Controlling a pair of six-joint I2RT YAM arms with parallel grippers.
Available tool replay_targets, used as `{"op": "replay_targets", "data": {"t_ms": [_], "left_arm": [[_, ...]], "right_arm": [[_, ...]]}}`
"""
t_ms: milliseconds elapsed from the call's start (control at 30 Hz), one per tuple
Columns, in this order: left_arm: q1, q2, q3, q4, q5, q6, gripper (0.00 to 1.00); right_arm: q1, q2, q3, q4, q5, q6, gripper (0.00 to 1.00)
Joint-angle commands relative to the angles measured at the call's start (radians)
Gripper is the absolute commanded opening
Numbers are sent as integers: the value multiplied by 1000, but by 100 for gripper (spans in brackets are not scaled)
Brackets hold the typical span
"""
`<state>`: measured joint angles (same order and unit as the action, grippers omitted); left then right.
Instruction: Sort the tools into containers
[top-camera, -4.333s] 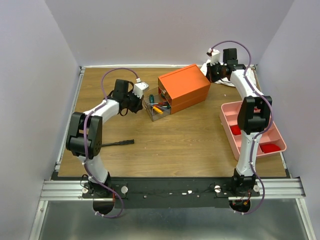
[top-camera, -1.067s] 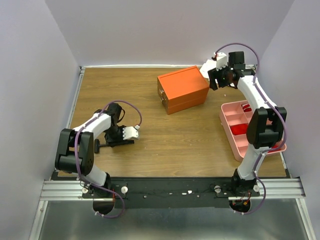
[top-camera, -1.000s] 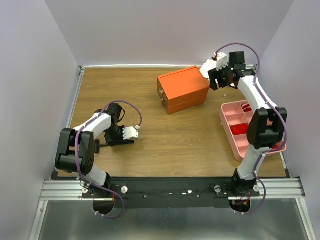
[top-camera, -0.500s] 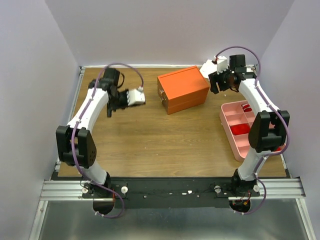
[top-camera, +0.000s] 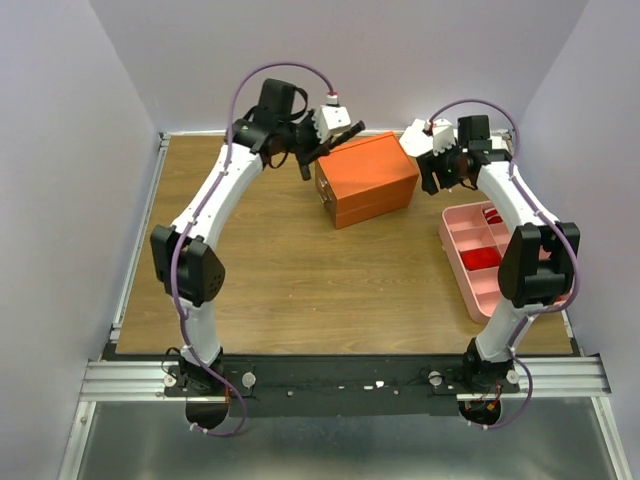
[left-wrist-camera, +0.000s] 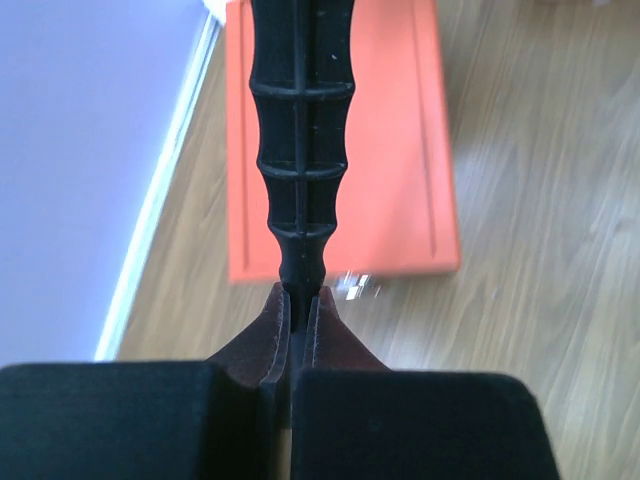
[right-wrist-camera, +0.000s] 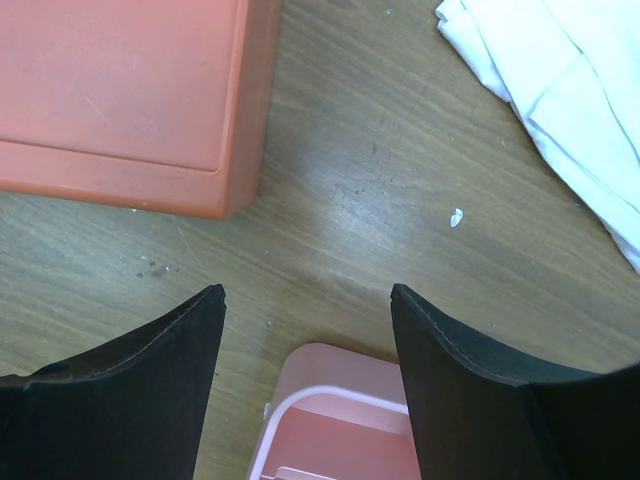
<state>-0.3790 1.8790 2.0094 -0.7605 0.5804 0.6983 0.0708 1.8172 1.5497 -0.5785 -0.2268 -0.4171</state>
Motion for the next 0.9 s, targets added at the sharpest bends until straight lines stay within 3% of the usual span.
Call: {"op": "replay_targets", "data": {"t_ms": [0,67,233,767,867], "left_arm": [[-38,89,68,173,22,-317,0],[-54,126,98,225,-2,-402,0],[-83,189,141,265,-21,-450,0],[-136,348,178,257,-105,-419,0],[-141,373,186,260,-123,-418,5]], "right_arm": [[1,-41,-20,-7,27,-17,75],[1,-44,-26,-9,29,-20,75],[0,-48,-43,-3,32,-25,75],[-6,-39,-33,-15,24,-19,75],[-12,-44,-39,-17,24,-18,75]]}}
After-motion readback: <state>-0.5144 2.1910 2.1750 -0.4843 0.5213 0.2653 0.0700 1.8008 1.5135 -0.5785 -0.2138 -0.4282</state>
